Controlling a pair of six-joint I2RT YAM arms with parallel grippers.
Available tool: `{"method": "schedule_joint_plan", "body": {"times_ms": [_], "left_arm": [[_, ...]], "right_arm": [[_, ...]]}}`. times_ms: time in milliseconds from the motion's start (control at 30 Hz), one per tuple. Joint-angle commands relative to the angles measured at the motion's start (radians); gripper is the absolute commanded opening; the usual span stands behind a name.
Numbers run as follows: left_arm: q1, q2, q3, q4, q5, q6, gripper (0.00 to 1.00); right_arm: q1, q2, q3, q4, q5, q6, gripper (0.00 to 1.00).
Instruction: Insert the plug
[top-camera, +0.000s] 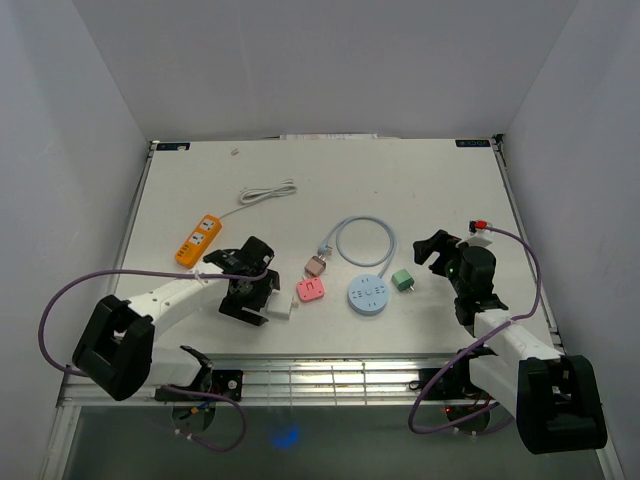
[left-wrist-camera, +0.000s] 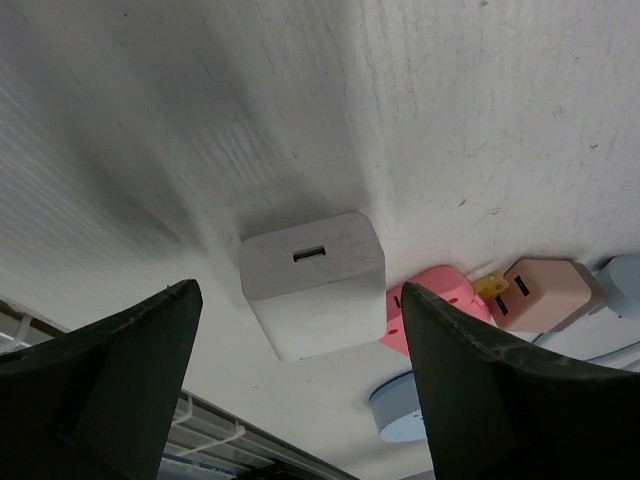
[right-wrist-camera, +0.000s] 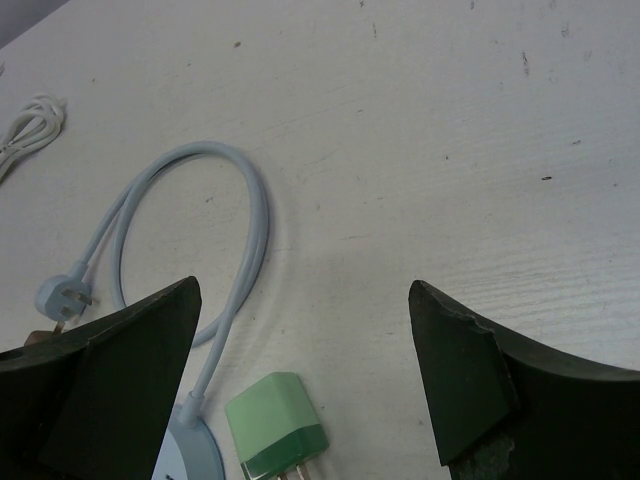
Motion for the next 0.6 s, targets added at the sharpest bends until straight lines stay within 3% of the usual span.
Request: {"method": "schedule_joint_plan", "body": {"times_ms": [0, 133, 300, 467, 567], "left_arm": [[-0.006, 0.025, 0.023, 0.034, 0.019, -0.033, 0.92], [-0.006, 0.074, 0.023, 0.065, 0.042, -0.033, 0.9], [-0.006, 0.089, 0.002, 0.082, 0.034, -0.06, 0.75], [-0.006, 0.057, -0.021, 0.105, -0.019, -0.06, 0.36], [-0.006, 0.042, -0.018, 0.108, -0.044, -0.042, 0.28]], "right_arm": [[-0.001, 0.002, 0.038, 0.029, -0.008, -0.011, 0.89], [-0.001, -0.008, 0.035, 0.029, -0.008, -0.01, 0.89], [-0.001, -0.011, 0.032, 0.029, -0.008, -0.01, 0.89], [-0.001, -0.01, 0.034, 0.029, -0.008, -0.01, 0.89], [-0.001, -0.007, 0.034, 0.029, -0.008, -0.01, 0.89]]}}
